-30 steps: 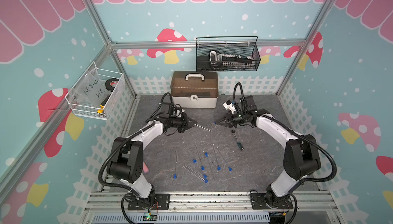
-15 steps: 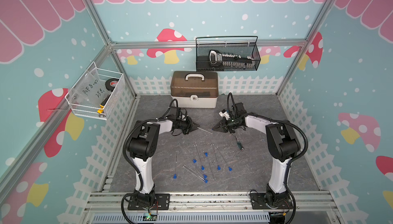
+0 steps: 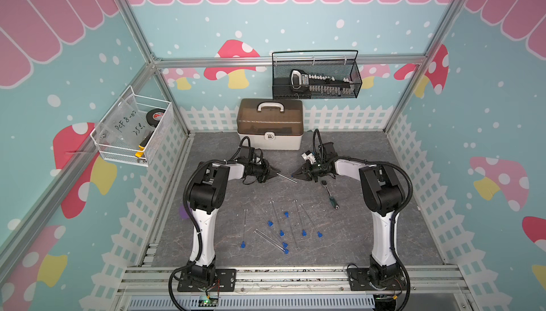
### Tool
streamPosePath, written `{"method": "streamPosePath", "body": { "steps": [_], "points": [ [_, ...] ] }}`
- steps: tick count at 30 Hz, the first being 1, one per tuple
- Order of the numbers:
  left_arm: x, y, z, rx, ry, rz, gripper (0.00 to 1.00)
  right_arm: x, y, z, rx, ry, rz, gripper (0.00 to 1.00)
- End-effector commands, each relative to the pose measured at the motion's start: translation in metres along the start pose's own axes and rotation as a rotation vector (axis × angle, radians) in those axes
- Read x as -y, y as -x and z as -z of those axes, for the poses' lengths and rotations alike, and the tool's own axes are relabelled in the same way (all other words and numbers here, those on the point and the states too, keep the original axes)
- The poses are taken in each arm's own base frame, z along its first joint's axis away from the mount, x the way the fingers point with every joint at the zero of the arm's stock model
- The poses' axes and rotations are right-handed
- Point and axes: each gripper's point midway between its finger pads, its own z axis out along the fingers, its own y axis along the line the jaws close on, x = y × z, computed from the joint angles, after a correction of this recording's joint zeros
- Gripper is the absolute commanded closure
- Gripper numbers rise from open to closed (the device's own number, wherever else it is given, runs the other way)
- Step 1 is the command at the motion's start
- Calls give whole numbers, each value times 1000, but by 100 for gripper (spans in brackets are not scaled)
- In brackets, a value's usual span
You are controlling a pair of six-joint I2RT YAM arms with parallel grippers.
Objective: Remove stoppers from test tubes
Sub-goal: Place the test tube at the center of the board.
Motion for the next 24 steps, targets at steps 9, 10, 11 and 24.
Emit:
{"method": "streamPosePath", "body": {
  "steps": [9,10,11,24],
  "points": [
    [-46,0,2,-11,138,57,89,21,5,-19,-8,-17,-29,100],
    [-46,0,2,-11,139,58,86,23,4,-20,-11,-19,-34,100],
    [-46,0,2,-11,139,58,82,24,3,-21,-14,-20,-37,100],
    [-50,1,7,-20,147,70,56,33,-1,-31,-19,-52,-52,100]
  ]
}}
